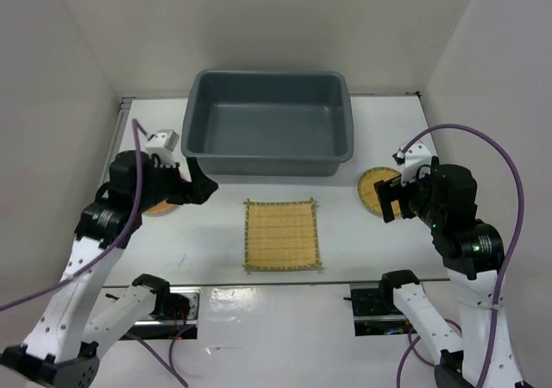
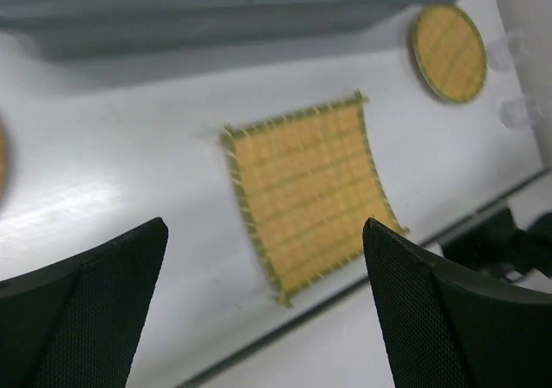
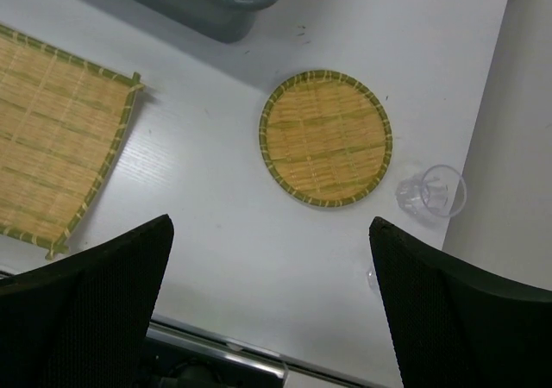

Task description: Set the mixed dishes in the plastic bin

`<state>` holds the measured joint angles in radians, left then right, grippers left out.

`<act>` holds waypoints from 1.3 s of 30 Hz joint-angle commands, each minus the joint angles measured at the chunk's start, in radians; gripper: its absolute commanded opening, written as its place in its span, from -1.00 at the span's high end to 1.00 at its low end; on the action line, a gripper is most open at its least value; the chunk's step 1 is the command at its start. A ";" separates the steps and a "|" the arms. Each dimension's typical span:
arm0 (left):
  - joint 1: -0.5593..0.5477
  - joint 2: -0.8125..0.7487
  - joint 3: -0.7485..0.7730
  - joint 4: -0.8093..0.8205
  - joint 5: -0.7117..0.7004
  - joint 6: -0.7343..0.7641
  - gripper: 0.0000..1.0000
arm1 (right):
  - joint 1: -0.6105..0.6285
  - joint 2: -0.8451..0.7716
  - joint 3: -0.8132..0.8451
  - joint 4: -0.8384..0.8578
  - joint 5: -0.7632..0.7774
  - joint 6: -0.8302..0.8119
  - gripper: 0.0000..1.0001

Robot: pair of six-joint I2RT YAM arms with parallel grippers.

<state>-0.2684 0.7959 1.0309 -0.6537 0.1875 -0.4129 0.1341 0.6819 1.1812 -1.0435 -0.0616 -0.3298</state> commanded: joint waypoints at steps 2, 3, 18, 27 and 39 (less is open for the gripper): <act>-0.017 0.255 -0.072 0.017 0.326 -0.113 -1.00 | 0.007 0.044 -0.018 -0.003 0.003 -0.003 -0.97; -0.031 0.313 -0.089 0.008 0.346 -0.113 -1.00 | 0.018 0.044 -0.029 0.006 0.003 -0.003 -0.97; -0.075 0.422 -0.452 0.448 0.417 -0.362 -1.00 | 0.027 -0.065 -0.052 0.037 -0.017 -0.011 -0.97; -0.075 0.554 -0.532 0.628 0.408 -0.363 -1.00 | 0.027 0.028 -0.029 -0.051 -0.216 -0.213 -0.97; -0.075 0.674 -0.445 0.678 0.395 -0.316 -1.00 | 0.367 0.412 -0.006 -0.112 -0.350 -0.480 1.00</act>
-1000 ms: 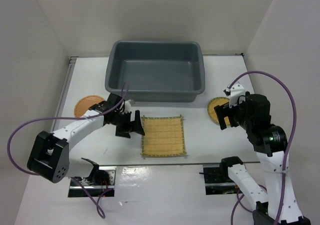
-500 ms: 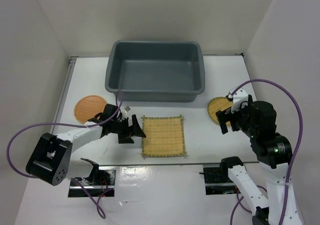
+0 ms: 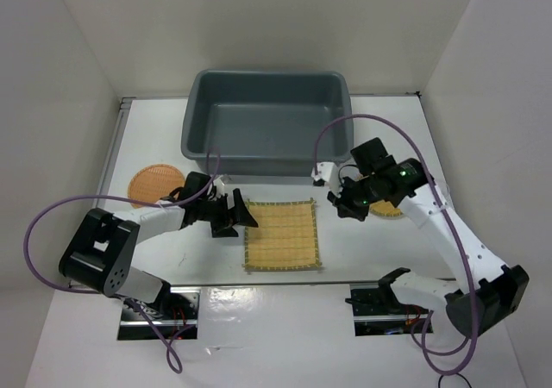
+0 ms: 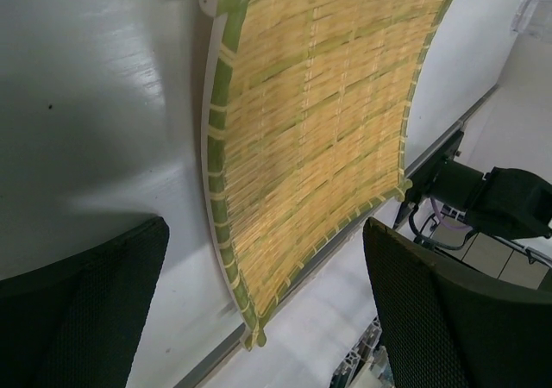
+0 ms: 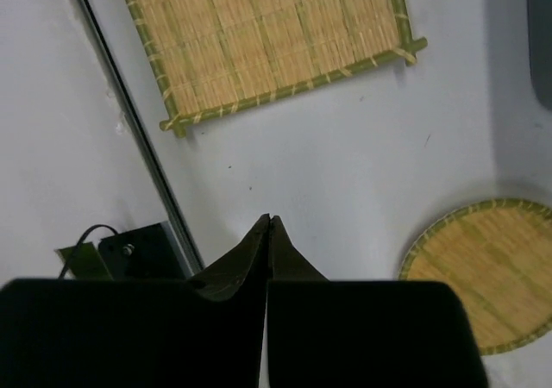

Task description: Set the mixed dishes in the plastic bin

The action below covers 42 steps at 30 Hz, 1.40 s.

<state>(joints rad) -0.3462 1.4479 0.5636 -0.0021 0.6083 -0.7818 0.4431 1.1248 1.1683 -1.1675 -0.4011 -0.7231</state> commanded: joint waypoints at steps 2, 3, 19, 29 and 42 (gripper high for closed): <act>0.003 0.022 0.022 0.027 -0.025 0.053 -1.00 | 0.148 -0.049 -0.080 0.095 0.069 -0.097 1.00; 0.003 0.022 0.022 0.027 -0.025 0.053 -1.00 | 0.178 -0.059 -0.116 0.130 0.102 -0.098 1.00; 0.012 0.058 -0.011 0.028 -0.047 0.032 -1.00 | 0.350 -0.034 -0.441 0.584 0.065 -0.021 1.00; 0.012 0.091 0.028 0.019 -0.038 0.042 -1.00 | 0.362 0.030 -0.536 0.672 0.085 -0.107 1.00; 0.012 0.101 0.019 0.047 -0.008 0.042 -1.00 | 0.371 0.121 -0.558 0.694 0.076 -0.133 1.00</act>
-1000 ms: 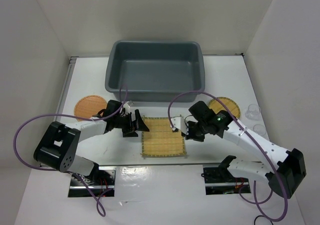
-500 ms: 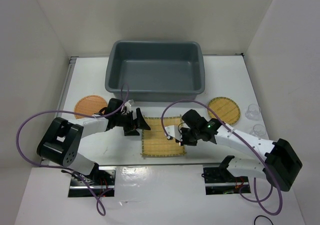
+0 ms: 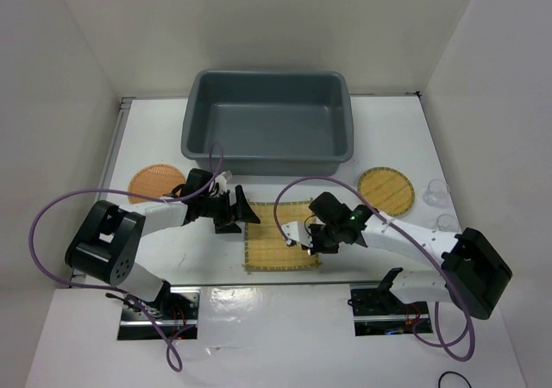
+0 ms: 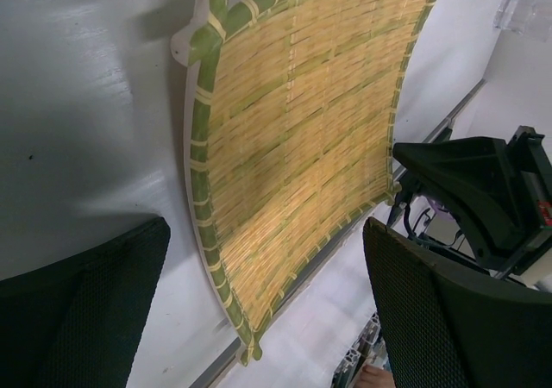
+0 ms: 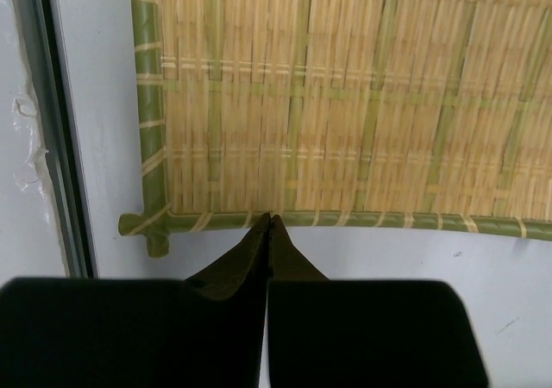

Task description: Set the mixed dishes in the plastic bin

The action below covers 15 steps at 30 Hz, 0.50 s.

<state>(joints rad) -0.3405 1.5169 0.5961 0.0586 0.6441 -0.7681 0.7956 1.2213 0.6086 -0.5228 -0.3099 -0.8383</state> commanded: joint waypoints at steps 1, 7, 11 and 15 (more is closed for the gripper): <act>0.006 0.032 -0.013 -0.014 -0.044 0.029 -1.00 | 0.034 0.024 0.002 0.049 -0.015 -0.018 1.00; 0.006 0.043 -0.004 -0.005 -0.035 0.020 -1.00 | 0.077 0.099 0.048 0.004 -0.003 -0.018 0.96; 0.006 0.052 -0.013 0.018 -0.014 0.020 -1.00 | 0.077 0.135 0.068 -0.005 -0.003 -0.008 0.96; 0.006 0.052 -0.035 0.082 0.032 0.020 -1.00 | 0.077 0.168 0.077 -0.005 -0.003 -0.008 0.96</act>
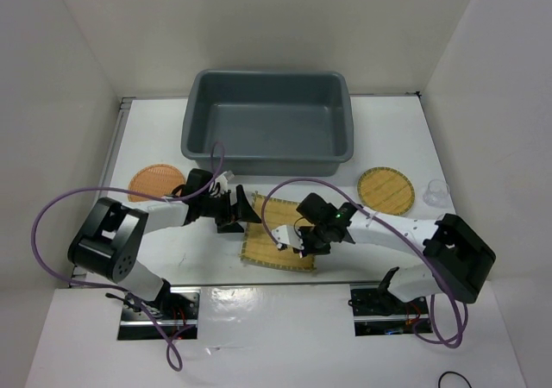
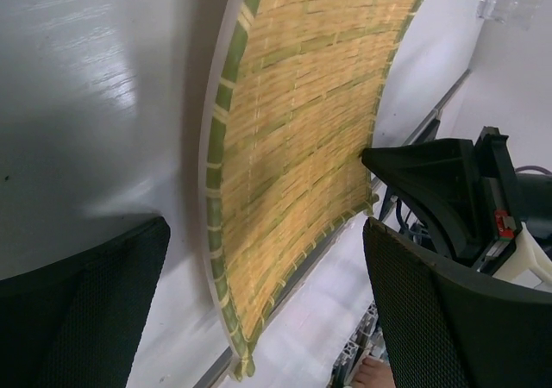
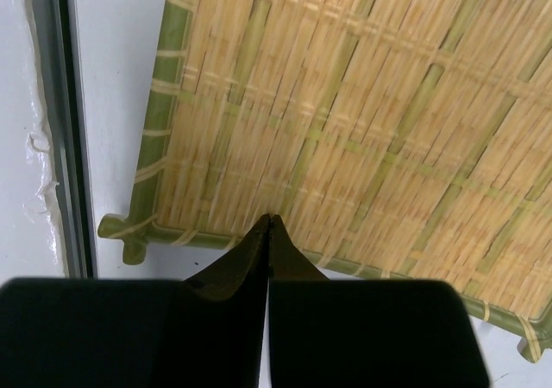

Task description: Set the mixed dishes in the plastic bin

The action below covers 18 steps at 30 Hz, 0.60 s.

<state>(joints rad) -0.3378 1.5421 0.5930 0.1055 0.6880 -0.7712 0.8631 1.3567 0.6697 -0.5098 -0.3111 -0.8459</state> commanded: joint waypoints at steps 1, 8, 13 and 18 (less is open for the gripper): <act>0.003 0.027 -0.047 0.051 0.002 0.013 -1.00 | 0.010 0.042 0.016 -0.018 -0.002 -0.001 0.96; -0.007 0.099 -0.082 0.218 0.113 -0.020 -0.95 | 0.010 0.062 0.025 -0.027 -0.002 -0.010 0.96; -0.058 0.196 -0.024 0.292 0.189 -0.020 -0.63 | 0.010 0.062 0.025 -0.027 -0.002 -0.010 0.96; -0.078 0.228 0.008 0.277 0.217 -0.020 0.81 | 0.010 0.053 0.025 -0.018 0.007 -0.010 0.98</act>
<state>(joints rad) -0.3954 1.7550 0.5770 0.3733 0.8707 -0.8158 0.8642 1.3930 0.6949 -0.5198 -0.3164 -0.8471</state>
